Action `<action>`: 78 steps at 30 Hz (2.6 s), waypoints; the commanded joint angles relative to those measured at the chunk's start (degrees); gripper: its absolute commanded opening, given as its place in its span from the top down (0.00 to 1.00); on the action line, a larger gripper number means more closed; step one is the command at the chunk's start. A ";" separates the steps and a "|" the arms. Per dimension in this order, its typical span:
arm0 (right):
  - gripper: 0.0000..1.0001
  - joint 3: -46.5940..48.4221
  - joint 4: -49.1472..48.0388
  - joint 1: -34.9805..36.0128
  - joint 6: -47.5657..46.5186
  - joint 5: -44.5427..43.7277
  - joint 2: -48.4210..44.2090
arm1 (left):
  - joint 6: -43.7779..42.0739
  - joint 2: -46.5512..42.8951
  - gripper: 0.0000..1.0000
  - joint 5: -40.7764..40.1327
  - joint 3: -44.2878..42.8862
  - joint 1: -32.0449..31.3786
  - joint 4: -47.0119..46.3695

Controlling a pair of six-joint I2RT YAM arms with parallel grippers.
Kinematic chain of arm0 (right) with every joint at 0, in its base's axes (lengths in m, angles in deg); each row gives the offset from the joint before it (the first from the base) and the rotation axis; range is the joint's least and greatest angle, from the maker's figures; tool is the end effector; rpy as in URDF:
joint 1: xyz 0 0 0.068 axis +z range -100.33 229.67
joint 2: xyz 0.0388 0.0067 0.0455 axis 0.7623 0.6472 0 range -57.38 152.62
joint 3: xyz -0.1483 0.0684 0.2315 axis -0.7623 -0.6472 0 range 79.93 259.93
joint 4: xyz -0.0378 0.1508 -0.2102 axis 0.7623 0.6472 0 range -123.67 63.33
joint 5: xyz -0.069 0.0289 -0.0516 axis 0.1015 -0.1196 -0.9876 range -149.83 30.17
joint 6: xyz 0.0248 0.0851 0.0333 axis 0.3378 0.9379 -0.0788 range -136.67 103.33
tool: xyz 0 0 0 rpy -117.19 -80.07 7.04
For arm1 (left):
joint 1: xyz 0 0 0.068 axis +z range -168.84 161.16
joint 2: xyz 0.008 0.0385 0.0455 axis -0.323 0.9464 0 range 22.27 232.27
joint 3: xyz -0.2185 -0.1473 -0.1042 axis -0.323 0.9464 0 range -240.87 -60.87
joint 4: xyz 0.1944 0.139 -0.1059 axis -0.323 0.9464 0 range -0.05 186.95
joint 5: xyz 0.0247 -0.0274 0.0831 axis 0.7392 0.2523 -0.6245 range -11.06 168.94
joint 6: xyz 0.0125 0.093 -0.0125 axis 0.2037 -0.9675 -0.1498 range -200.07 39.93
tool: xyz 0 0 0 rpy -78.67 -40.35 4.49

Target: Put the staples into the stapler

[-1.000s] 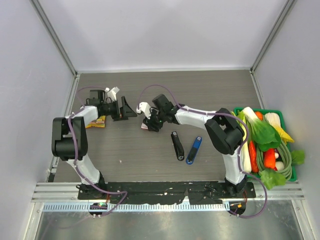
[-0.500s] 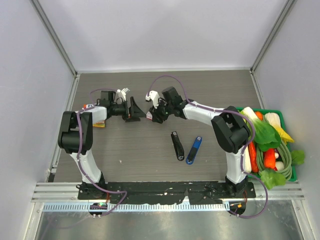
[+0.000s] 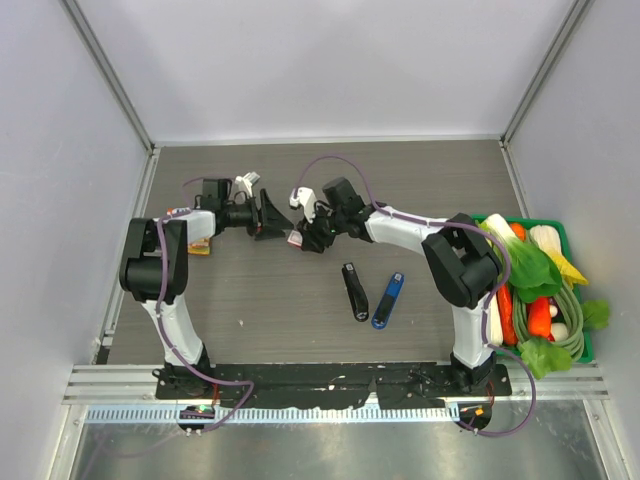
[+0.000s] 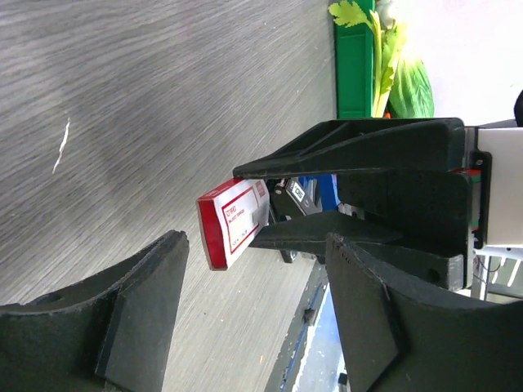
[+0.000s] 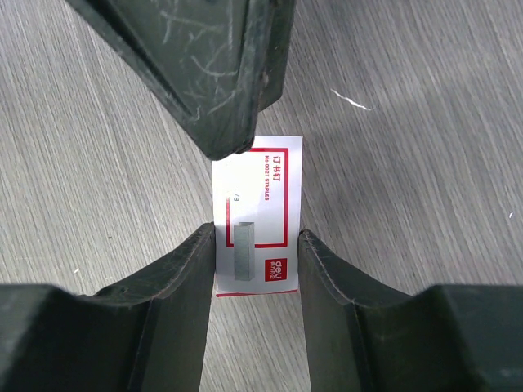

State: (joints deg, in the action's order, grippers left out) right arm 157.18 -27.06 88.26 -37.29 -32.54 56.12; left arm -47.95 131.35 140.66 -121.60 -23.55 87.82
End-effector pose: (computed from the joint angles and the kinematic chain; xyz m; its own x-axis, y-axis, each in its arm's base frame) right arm 0.3449 0.3255 0.1670 -0.2098 -0.5679 -0.7959 -0.9519 0.3046 0.0336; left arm 0.3892 -0.1078 0.1475 -0.9530 -0.1744 -0.2479 0.1646 0.3892 -0.9063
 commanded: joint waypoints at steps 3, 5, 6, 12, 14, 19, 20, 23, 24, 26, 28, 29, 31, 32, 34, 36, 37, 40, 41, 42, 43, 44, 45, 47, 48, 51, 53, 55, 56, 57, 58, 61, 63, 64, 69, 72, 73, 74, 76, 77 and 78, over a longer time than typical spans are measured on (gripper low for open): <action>0.56 -0.52 -3.18 0.70 -1.09 -0.13 -2.93 | 3.39 1.05 0.30 2.36 -0.97 -0.56 -5.25; 0.56 -0.52 -3.18 1.05 -1.35 -0.48 -2.92 | 3.74 1.49 0.31 2.71 -0.97 -1.17 -5.34; 0.55 -0.52 -3.18 1.14 -1.61 -0.66 -2.93 | 3.91 1.58 0.32 2.71 -1.06 -1.27 -5.34; 0.55 -0.79 -3.18 1.75 -2.84 -2.15 -2.84 | 4.18 2.10 0.34 3.68 -1.41 -1.79 -5.51; 0.55 -1.05 -3.62 1.75 -3.19 -3.11 -2.84 | 4.27 2.02 0.36 4.03 -1.32 -1.88 -5.69; 0.55 -1.93 -4.41 1.75 -4.07 -4.70 -2.93 | 4.27 1.93 0.39 4.20 -0.97 -1.88 -5.69; 0.55 -1.93 -4.33 1.75 -4.16 -4.70 -3.01 | 4.27 1.84 0.39 4.20 -1.06 -1.88 -5.69; 0.55 -2.11 -4.68 1.75 -4.08 -4.79 -3.28 | 4.18 2.01 0.39 4.29 -1.14 -1.88 -5.69; 0.55 -2.19 -4.85 1.67 -4.08 -5.05 -3.36 | 4.18 2.10 0.39 4.29 -1.15 -1.88 -5.69; 0.55 -2.28 -4.94 1.75 -4.34 -5.31 -3.54 | 3.92 2.10 0.39 4.38 -1.14 -1.88 -5.25; 0.55 -2.54 -4.94 1.75 -4.69 -5.58 -3.89 | 3.04 2.02 0.39 4.29 -1.23 -1.79 -4.64; 0.55 -2.72 -5.03 1.75 -4.86 -5.58 -3.98 | 2.69 2.10 0.39 4.21 -1.23 -1.88 -3.85; 0.55 -2.90 -5.03 1.75 -5.04 -5.75 -4.24 | 1.81 2.10 0.39 3.86 -1.41 -1.88 -3.06; 0.55 -3.07 -5.03 1.75 -5.13 -5.67 -4.33 | 1.29 2.02 0.39 3.68 -1.67 -1.88 -2.27; 0.55 -3.34 -5.12 1.75 -5.39 -5.75 -4.51 | 0.58 2.28 0.39 3.42 -2.02 -1.79 -1.13; 0.55 -3.51 -5.38 1.67 -5.66 -5.84 -4.68 | 0.23 2.46 0.38 3.41 -2.20 -1.79 -0.77; 0.55 -3.60 -5.29 1.67 -5.74 -5.84 -4.68 | 0.22 2.54 0.38 3.41 -2.20 -1.79 -0.77; 0.55 -3.86 -5.38 1.67 -5.83 -5.84 -4.86 | 0.14 2.46 0.38 3.50 -2.29 -1.79 -0.68; 0.55 -3.86 -5.47 1.67 -5.92 -5.76 -4.86 | 0.14 2.54 0.38 3.68 -2.38 -1.71 -0.59; 0.55 -3.86 -5.38 1.67 -5.92 -5.76 -4.77 | 0.22 2.63 0.38 3.85 -2.46 -1.79 -0.59; 0.55 -3.95 -5.56 1.67 -6.09 -5.76 -4.68 | 0.22 2.81 0.38 3.94 -2.38 -1.79 -0.59; 0.55 -3.95 -5.56 1.67 -6.01 -5.76 -4.60 | 0.22 2.72 0.38 4.12 -2.38 -1.79 -0.59; 0.55 -3.95 -5.56 1.67 -6.18 -5.76 -4.42 | 0.31 2.89 0.38 4.12 -2.38 -1.79 -0.51; 0.55 -4.04 -5.56 1.67 -6.45 -5.76 -4.25 | 0.22 2.98 0.38 4.38 -2.38 -1.79 -0.51; 0.55 -4.04 -5.64 1.67 -6.45 -5.67 -4.07 | 0.31 3.16 0.38 4.73 -2.38 -1.79 -0.51; 0.55 -3.86 -5.64 1.66 -6.54 -5.58 -3.72 | 0.40 3.51 0.38 5.08 -2.55 -1.71 -0.51; 0.55 -3.86 -5.56 1.58 -6.54 -5.23 -3.63 | 0.58 3.77 0.38 5.26 -2.64 -1.97 -0.59; 0.55 -3.69 -5.56 1.67 -6.45 -5.31 -3.54 | 0.66 4.12 0.38 5.70 -2.73 -2.06 -0.59; 0.55 -3.69 -5.56 1.67 -6.45 -5.32 -3.54 | 0.58 4.21 0.38 5.70 -2.73 -2.23 -0.68; 0.55 -3.51 -5.56 1.75 -6.45 -5.23 -3.54 | 0.58 4.30 0.38 5.79 -2.73 -2.32 -0.68; 0.55 -3.51 -5.56 1.67 -6.36 -5.14 -3.54 | 0.66 4.39 0.38 5.96 -2.81 -2.41 -0.59; 0.55 -3.43 -5.38 1.75 -6.45 -4.96 -3.45 | 0.75 4.83 0.38 6.40 -3.08 -2.85 -0.51; 0.55 -3.42 -5.21 1.93 -6.89 -4.97 -3.28 | 0.93 4.83 0.38 6.58 -3.34 -3.20 -0.51; 0.55 -3.43 -5.21 1.93 -6.97 -5.14 -3.10 | 0.93 4.83 0.38 6.58 -3.26 -3.29 -0.51; 0.55 -3.60 -4.77 2.19 -8.38 -5.31 -2.75 | 0.93 4.04 0.38 6.75 -3.25 -3.38 -0.59; 0.55 -3.69 -4.94 2.28 -8.38 -5.84 -2.75 | 0.93 4.04 0.38 6.75 -3.17 -3.38 -0.51; 0.55 -3.60 -5.20 2.28 -8.21 -5.76 -2.84 | 0.93 4.13 0.38 6.84 -3.17 -3.38 -0.59; 0.55 -3.60 -5.12 2.19 -7.95 -5.67 -2.75 | 0.93 4.21 0.38 6.84 -3.08 -3.38 -0.59; 0.55 -3.25 -5.03 2.28 -7.68 -5.05 -2.92 | 0.75 4.39 0.38 6.84 -2.99 -3.46 -0.68; 0.55 -3.16 -4.94 2.28 -7.59 -4.88 -2.93 | 0.75 4.48 0.38 6.84 -2.99 -3.81 -0.59; 0.55 -2.99 -4.85 2.37 -7.59 -4.35 -2.84 | 0.75 4.65 0.38 6.84 -2.99 -3.90 -0.68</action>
State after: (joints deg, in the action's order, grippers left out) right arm 153.21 -29.16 89.83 -44.83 -38.38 54.80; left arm -46.79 135.81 144.55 -123.11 -26.26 87.28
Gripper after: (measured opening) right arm 0.467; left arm 0.621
